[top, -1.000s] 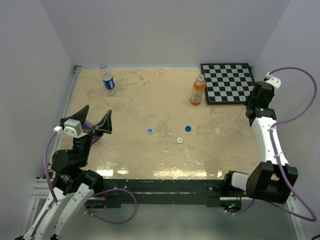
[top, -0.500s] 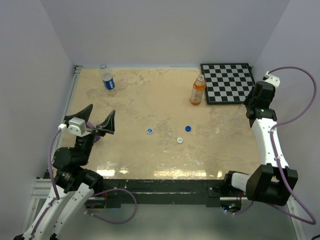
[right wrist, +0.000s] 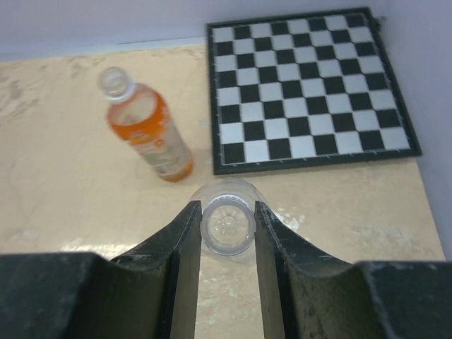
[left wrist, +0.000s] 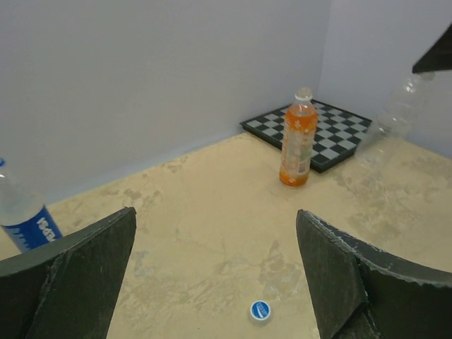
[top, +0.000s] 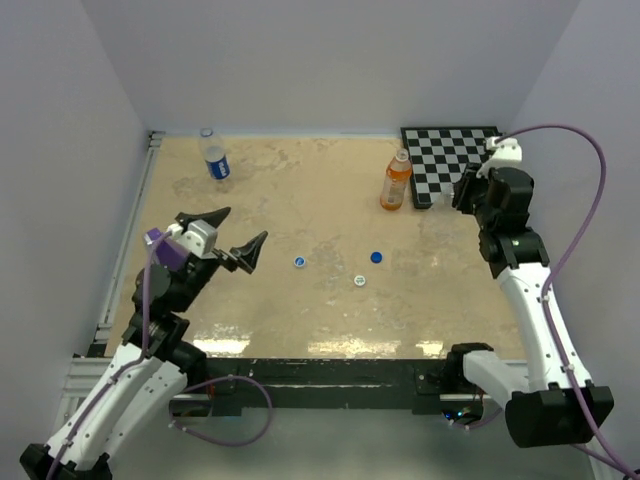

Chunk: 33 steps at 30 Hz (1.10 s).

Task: Screw on the bottle caps
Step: Pick up the plastic bottle at the center of the board.

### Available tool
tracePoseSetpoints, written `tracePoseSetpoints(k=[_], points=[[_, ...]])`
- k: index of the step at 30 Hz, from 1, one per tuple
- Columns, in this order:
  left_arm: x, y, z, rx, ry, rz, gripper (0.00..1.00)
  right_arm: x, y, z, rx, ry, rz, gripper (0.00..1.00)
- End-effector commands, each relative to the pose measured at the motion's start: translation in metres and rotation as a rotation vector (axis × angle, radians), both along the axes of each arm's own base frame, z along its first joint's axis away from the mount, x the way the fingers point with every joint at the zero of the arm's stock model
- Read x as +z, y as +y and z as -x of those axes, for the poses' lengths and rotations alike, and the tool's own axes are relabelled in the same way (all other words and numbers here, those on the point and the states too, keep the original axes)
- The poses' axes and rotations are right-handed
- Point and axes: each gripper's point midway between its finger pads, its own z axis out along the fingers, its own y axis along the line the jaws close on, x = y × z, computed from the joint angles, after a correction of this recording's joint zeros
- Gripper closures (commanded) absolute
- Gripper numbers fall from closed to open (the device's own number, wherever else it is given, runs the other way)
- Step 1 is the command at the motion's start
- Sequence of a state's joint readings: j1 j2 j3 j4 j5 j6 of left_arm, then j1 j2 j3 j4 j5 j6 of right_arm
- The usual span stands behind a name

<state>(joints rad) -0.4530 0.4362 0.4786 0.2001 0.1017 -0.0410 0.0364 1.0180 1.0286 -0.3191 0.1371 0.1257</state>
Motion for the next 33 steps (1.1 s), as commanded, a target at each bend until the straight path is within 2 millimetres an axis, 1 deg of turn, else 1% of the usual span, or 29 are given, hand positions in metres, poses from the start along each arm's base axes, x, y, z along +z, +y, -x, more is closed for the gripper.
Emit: tracePoseSetpoints(k=[1,3,5,7,10,17,18,21,26,31,33], points=[[0.011,-0.034,0.004,-0.180,-0.021,-0.046,0.00,0.044,0.049,0.008,0.257,-0.110,0.031,1.00],[0.009,-0.046,0.002,-0.238,0.017,-0.061,0.00,0.046,0.068,0.014,0.350,-0.116,0.040,1.00],[0.006,-0.059,0.002,-0.310,0.039,-0.081,0.00,0.052,0.082,0.021,0.413,-0.132,0.032,1.00],[0.000,-0.070,-0.001,-0.363,0.059,-0.103,0.00,0.061,0.095,0.027,0.498,-0.162,0.053,1.00],[-0.003,-0.085,-0.001,-0.437,0.049,-0.129,0.00,0.069,0.118,0.041,0.640,-0.181,0.036,1.00],[0.003,-0.115,0.003,-0.491,-0.015,-0.123,0.00,0.071,0.167,0.074,0.936,-0.192,-0.032,1.00],[0.005,-0.119,0.003,-0.488,-0.056,-0.142,0.00,0.074,0.174,0.080,0.978,-0.202,-0.048,1.00],[0.008,-0.131,0.003,-0.493,-0.117,-0.152,0.00,0.082,0.187,0.093,1.060,-0.240,-0.070,1.00],[0.005,-0.153,0.005,-0.546,-0.163,-0.158,0.00,0.098,0.206,0.119,1.196,-0.290,-0.134,1.00],[0.010,-0.172,0.014,-0.609,-0.205,-0.149,0.00,0.103,0.213,0.130,1.258,-0.300,-0.146,1.00],[0.008,-0.180,0.013,-0.616,-0.211,-0.154,0.00,0.104,0.216,0.134,1.276,-0.303,-0.158,1.00]])
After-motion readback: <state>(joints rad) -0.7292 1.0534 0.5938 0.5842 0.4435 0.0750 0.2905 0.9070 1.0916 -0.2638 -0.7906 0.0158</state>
